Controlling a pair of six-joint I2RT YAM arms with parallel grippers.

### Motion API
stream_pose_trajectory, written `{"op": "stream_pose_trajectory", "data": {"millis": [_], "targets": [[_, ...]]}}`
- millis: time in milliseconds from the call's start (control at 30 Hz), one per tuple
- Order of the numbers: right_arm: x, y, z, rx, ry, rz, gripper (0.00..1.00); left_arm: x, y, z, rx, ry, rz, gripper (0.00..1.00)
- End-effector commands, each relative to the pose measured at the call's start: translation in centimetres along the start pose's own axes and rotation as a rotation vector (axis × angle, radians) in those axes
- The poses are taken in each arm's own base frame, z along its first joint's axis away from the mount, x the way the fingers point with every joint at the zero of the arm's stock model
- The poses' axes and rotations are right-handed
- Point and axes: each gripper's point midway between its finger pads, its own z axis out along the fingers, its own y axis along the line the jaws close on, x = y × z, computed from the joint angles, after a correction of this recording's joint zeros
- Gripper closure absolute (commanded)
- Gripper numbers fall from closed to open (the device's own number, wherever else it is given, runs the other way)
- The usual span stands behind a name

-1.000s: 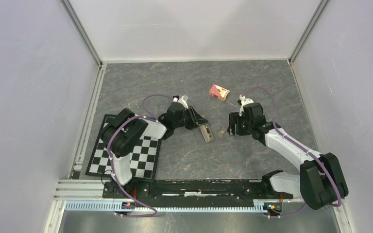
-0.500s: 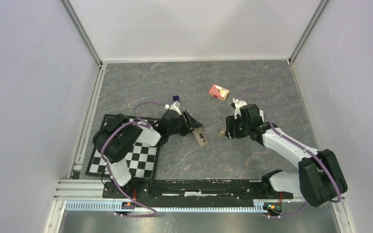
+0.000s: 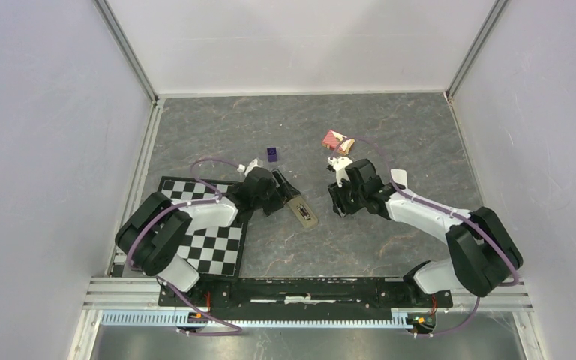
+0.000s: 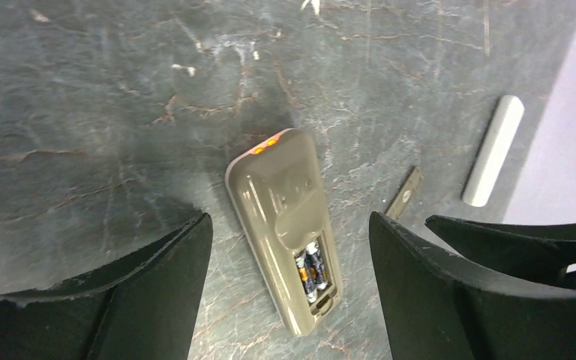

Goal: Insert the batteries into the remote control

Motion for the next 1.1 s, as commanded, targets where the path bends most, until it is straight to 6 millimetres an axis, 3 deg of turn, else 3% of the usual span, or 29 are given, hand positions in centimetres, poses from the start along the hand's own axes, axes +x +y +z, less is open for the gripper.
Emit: {"op": "stream_pose_trajectory", "data": {"millis": [0,100,400,567,633,733,900,1067], "targets": [[-1.5,0.1,0.8,0.006,-0.021,-0.07,0.54,0.4,4.7,-1.6,-0.281,0.025,0.008,0.17],[-1.2,0.5,1.2,-0.008,-0.007,-0.091,0.62,0.3,4.6,-2.1,-0.279,0.018,0.011,0.17],[-0.7,0.9,2.3,-0.028,0.03,-0.149,0.65,-2.0,1.4,-2.9,-0.19,-0.045,0.094,0.17],[-0.2,0.8,2.8,-0.027,0.053,-0.15,0.72,-2.8,0.0,-3.4,-0.135,-0.073,0.127,0.16],[0.1,0.7,3.0,-0.026,0.062,-0.145,0.77,-3.1,-0.5,-3.6,-0.119,-0.086,0.136,0.16],[0.0,1.0,3.0,-0.034,0.06,-0.132,0.96,-3.7,-1.2,-3.9,-0.092,-0.108,0.153,0.15],[-2.1,2.1,2.4,-0.073,0.01,-0.078,1.0,-4.9,-2.4,-4.6,-0.04,-0.141,0.188,0.12],[-7.5,3.7,0.3,-0.149,-0.116,-0.006,1.0,-6.8,-4.8,-5.7,0.108,-0.182,0.214,0.11]]}}
